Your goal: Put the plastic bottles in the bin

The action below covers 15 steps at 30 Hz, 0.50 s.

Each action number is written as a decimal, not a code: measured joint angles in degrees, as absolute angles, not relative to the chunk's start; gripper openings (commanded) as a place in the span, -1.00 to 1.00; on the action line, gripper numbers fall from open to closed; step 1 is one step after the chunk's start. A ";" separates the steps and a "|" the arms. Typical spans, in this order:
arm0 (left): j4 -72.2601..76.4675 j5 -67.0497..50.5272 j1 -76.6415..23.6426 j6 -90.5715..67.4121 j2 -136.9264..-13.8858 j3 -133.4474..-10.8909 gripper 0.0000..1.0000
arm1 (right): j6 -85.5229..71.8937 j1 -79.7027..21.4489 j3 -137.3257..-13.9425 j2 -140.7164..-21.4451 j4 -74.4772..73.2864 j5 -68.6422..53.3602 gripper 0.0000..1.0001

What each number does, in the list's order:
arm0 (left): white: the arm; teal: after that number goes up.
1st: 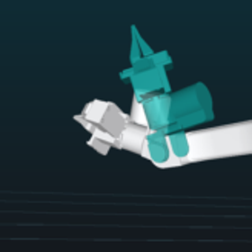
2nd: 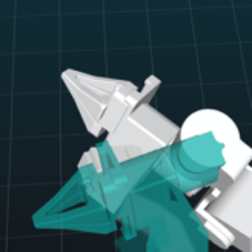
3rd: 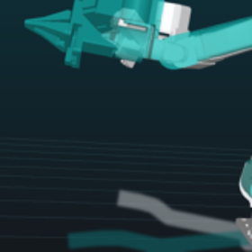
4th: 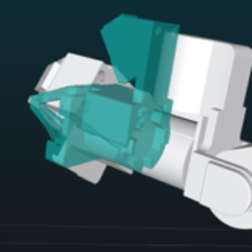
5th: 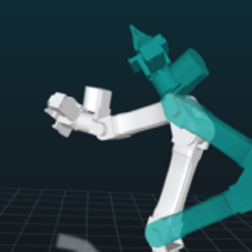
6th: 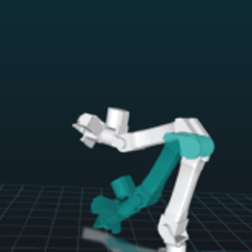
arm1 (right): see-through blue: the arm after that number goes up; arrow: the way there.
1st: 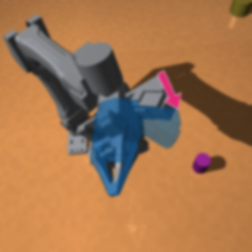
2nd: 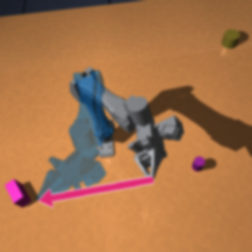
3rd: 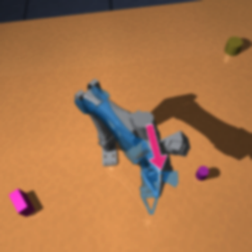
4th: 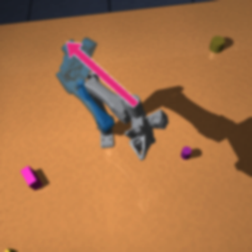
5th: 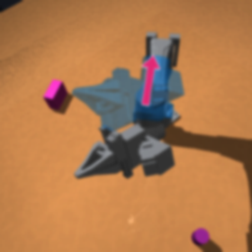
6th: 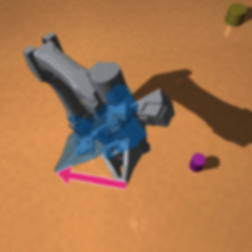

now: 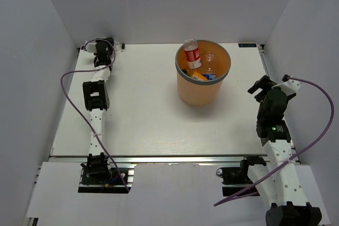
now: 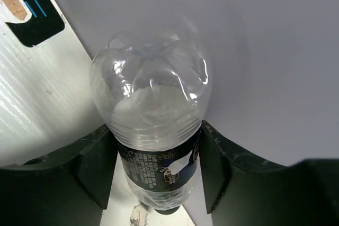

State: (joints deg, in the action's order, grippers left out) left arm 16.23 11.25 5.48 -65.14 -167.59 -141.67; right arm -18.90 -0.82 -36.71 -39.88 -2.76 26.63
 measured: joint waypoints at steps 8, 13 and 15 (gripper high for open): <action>18.09 10.11 5.45 -63.29 -160.42 -129.80 -0.49 | -18.90 -0.80 -36.62 -38.20 -2.44 26.02 0.79; 17.93 6.15 5.45 -59.61 -147.09 -113.19 -0.85 | -19.09 -0.80 -35.51 -36.42 -1.54 24.64 0.79; 18.35 3.64 5.45 -58.83 -141.78 -107.22 -0.86 | -19.09 -0.80 -35.31 -36.42 -1.52 23.51 0.79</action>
State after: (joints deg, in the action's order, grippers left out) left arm 18.35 3.64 5.45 -58.83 -141.78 -107.22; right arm -19.09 -0.80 -35.31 -36.42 -1.52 23.51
